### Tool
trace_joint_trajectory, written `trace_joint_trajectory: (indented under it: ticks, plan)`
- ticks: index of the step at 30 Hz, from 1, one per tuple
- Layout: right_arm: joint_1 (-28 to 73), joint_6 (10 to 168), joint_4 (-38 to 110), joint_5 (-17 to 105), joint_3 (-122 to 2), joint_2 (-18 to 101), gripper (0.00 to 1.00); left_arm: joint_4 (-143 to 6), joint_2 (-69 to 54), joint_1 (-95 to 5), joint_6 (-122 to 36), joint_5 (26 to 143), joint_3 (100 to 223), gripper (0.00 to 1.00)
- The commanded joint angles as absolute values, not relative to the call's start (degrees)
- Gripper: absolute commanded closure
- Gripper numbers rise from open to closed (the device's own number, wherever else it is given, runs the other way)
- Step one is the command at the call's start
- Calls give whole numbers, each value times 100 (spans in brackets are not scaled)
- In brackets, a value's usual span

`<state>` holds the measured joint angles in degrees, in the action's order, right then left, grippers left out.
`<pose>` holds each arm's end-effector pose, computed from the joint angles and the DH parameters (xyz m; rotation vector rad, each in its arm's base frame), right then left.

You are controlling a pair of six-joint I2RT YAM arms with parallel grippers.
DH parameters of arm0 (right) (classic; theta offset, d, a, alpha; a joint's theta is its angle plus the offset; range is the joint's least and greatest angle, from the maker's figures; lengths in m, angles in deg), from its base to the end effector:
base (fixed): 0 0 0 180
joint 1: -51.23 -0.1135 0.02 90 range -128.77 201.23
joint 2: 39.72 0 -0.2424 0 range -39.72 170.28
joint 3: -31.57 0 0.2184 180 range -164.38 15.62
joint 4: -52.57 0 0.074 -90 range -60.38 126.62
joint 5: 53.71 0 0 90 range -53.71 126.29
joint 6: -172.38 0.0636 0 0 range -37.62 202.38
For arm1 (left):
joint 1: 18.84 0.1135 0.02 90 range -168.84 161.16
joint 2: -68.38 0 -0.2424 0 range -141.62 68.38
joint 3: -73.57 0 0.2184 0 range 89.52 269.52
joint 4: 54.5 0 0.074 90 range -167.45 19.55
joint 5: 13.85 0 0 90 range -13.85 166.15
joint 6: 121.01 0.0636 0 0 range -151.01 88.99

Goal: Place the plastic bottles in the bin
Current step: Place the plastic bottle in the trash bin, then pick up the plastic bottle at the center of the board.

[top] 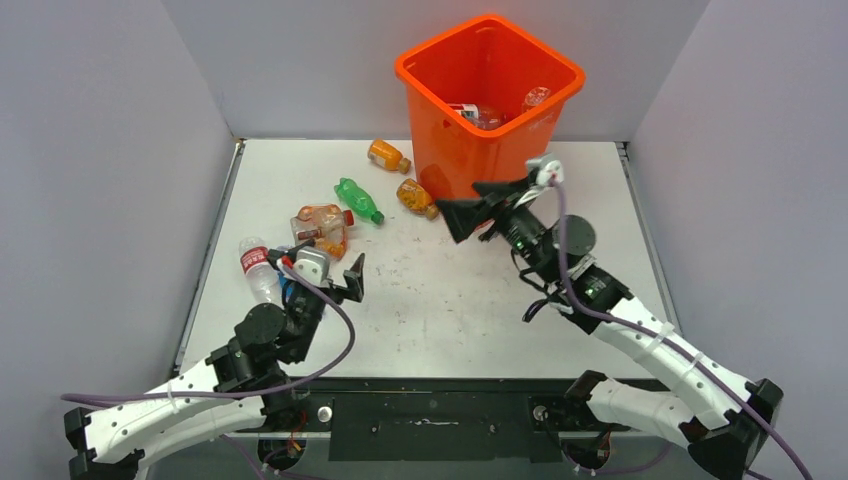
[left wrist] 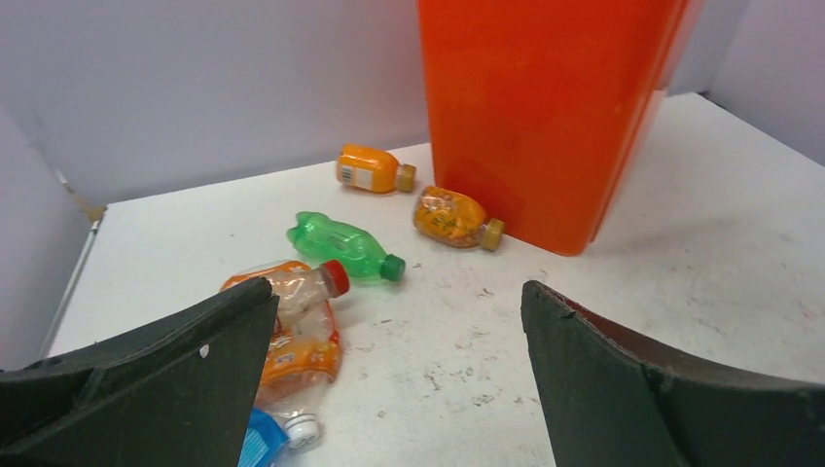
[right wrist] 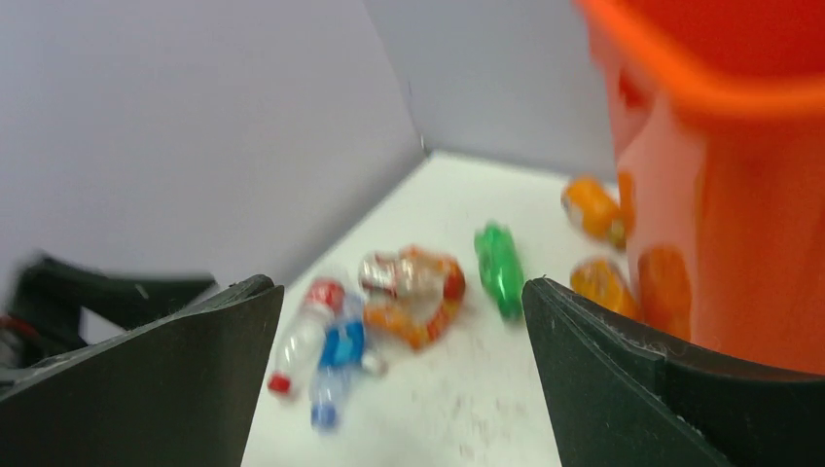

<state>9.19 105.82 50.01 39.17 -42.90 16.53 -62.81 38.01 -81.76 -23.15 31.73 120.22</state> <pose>0.1651 0.1532 0.4205 -0.2654 1.3404 1.0030 0.1028 -0.1033 0.3138 0.2624 1.4521 -0.2262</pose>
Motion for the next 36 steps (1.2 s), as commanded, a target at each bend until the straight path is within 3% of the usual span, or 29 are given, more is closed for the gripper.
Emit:
trace_joint_trajectory:
  ticks: [1, 6, 15, 25, 36]
  plan:
    - [551, 10659, 4711, 4011, -3485, 1534, 0, -6450, 3967, -8196, -2033, 2171, 12507, 4]
    - [-7, 10764, 4767, 3762, -2975, 1849, 0, -7258, 3634, -7841, -2535, 1923, 12732, 4]
    - [-461, 11537, 5255, 2903, -2182, 2766, 0, -8860, 2747, -4763, -4785, 4507, 13066, 4]
    - [-509, 11553, 5547, 3373, -1731, 2975, 0, -8857, 1311, -3409, -6379, 5348, 13382, 4]
    - [-571, 11689, 5680, 3399, -1385, 2551, 0, -7338, -34, -1696, -8018, 6593, 13396, 4]
